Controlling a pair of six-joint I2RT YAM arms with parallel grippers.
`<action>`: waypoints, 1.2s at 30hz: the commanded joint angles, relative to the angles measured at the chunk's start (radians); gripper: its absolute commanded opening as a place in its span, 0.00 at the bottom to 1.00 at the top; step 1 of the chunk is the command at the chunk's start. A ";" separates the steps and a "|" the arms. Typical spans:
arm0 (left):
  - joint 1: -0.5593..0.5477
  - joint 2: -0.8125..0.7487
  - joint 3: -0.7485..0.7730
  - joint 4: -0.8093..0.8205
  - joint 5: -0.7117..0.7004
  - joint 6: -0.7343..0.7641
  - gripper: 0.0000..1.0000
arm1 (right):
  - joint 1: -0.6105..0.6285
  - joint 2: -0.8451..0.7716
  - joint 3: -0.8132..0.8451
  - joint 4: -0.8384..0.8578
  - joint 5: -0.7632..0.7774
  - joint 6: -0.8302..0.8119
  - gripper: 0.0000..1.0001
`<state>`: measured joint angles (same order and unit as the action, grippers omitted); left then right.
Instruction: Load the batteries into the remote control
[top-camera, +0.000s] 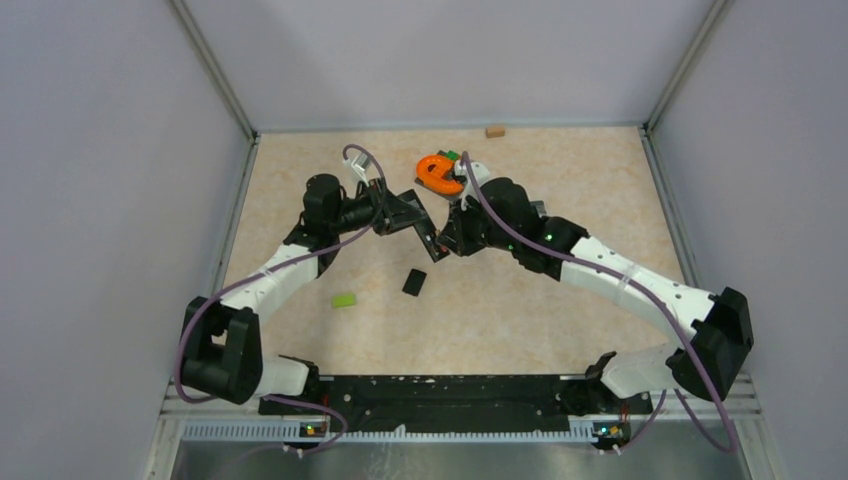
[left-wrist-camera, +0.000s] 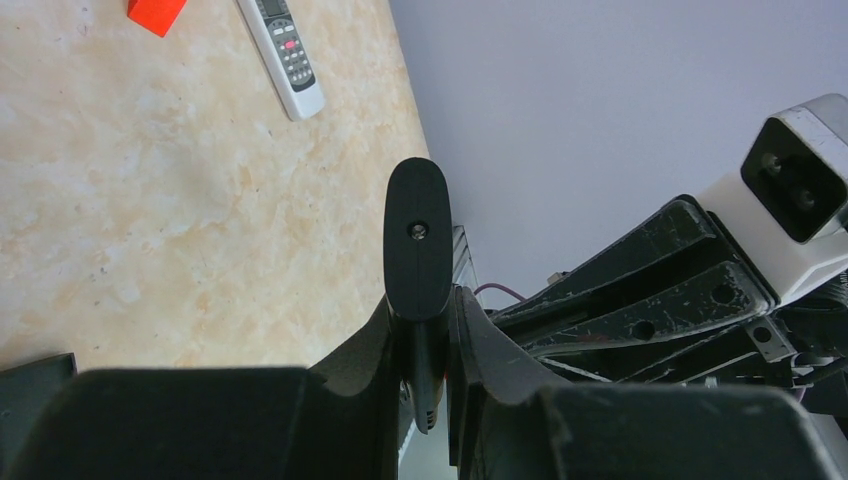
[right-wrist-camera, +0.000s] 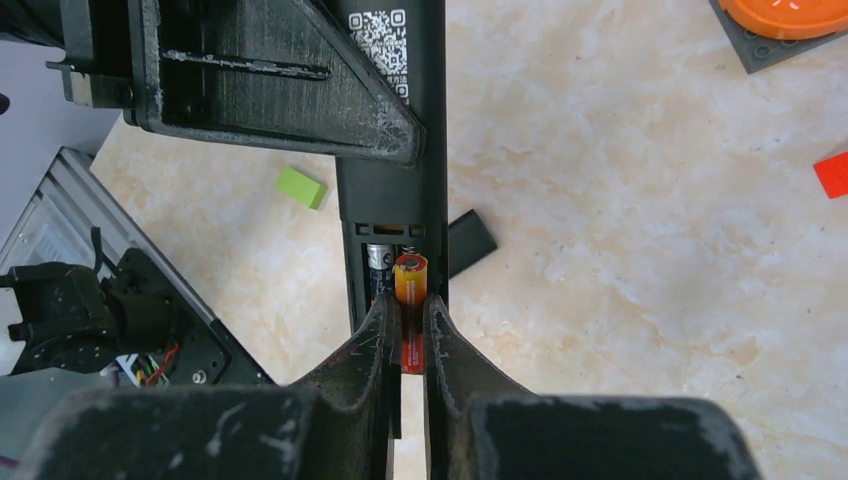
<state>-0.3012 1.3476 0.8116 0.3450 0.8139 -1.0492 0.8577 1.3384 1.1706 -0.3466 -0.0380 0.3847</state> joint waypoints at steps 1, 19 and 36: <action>-0.002 0.008 0.010 0.044 0.001 0.006 0.00 | 0.017 0.002 0.071 0.009 0.030 -0.026 0.07; -0.003 0.076 0.056 -0.001 0.030 -0.066 0.00 | 0.018 0.037 0.067 -0.017 0.017 -0.037 0.09; -0.003 0.076 0.051 0.015 0.043 -0.080 0.00 | 0.019 0.072 0.074 -0.060 0.011 -0.039 0.18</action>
<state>-0.3012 1.4296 0.8303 0.3058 0.8265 -1.1133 0.8619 1.3983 1.1992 -0.3946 -0.0311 0.3588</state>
